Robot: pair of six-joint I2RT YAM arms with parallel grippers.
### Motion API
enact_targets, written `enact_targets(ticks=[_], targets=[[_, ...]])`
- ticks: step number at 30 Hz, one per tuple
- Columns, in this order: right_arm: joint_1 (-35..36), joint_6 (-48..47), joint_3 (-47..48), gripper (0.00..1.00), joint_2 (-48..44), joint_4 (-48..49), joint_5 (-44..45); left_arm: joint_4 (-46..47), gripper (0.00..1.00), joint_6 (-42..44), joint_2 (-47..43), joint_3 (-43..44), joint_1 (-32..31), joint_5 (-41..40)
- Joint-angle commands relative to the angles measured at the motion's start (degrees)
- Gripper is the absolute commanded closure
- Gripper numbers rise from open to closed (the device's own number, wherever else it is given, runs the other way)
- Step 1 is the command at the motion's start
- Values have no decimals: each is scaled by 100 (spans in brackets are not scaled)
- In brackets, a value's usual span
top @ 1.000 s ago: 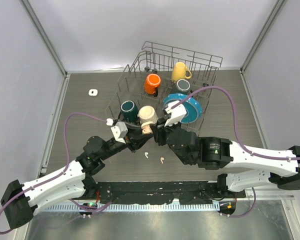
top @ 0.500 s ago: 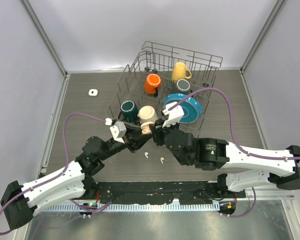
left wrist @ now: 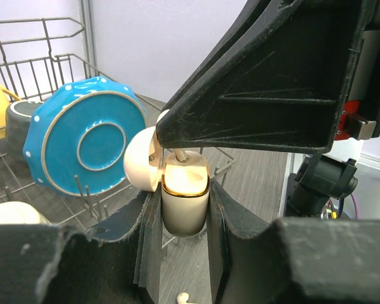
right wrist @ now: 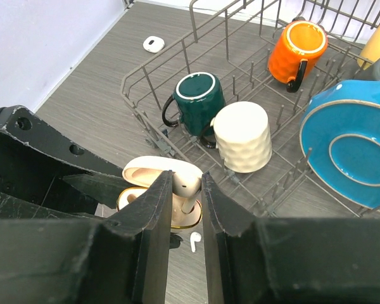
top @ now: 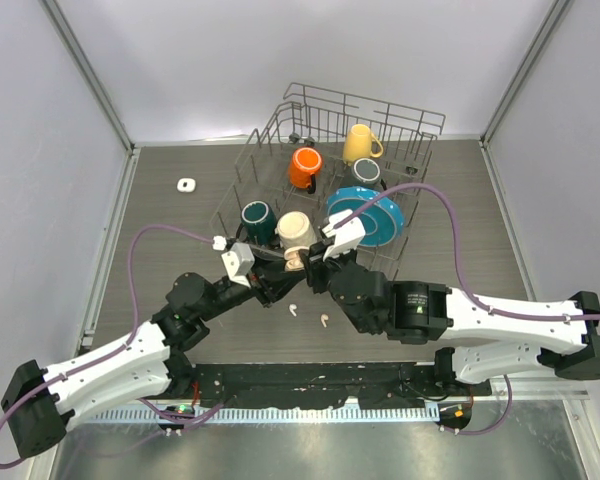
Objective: Insert the wireless bluetooth earbuds into the charging case
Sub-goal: Place the earbud in the charging case.
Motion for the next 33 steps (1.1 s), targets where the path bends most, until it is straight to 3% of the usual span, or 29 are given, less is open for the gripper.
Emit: enact_targets(ticks=[1, 33], targets=[[20, -138, -175, 99, -157, 324, 15, 582, 100, -102, -22, 233, -18, 4], [20, -340, -334, 99, -307, 325, -477, 1153, 100, -217, 171, 110, -18, -673]])
